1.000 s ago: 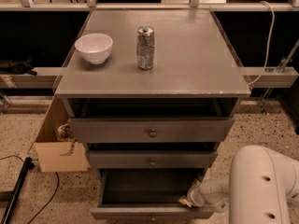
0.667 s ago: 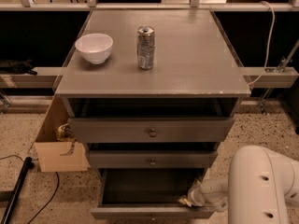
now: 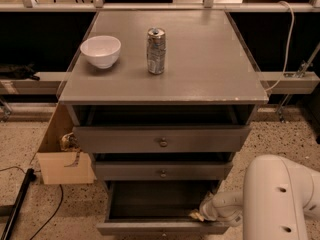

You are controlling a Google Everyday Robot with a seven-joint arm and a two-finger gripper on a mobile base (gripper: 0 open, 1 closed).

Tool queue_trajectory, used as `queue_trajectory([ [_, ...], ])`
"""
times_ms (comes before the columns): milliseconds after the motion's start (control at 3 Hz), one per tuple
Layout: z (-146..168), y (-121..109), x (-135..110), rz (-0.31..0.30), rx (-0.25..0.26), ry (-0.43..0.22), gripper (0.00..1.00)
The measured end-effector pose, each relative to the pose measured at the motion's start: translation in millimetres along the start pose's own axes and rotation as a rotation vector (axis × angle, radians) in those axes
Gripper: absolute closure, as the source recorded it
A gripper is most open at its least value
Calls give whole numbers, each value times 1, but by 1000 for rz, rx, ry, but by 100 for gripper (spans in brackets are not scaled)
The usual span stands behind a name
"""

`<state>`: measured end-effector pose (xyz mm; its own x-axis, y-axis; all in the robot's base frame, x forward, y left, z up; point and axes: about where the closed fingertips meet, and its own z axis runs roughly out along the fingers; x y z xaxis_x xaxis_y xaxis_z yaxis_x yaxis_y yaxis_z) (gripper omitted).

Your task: Open bottom drawer

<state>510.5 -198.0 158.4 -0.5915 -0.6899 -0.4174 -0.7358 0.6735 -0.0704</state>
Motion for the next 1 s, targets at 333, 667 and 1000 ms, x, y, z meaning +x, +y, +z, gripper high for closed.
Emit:
queue_trajectory([
  [333,0,0,0,0,0,0,0],
  [667,1,-3,-1,0,0,0,0],
  [1000,8,6,-14,-43,-13,-2,0],
])
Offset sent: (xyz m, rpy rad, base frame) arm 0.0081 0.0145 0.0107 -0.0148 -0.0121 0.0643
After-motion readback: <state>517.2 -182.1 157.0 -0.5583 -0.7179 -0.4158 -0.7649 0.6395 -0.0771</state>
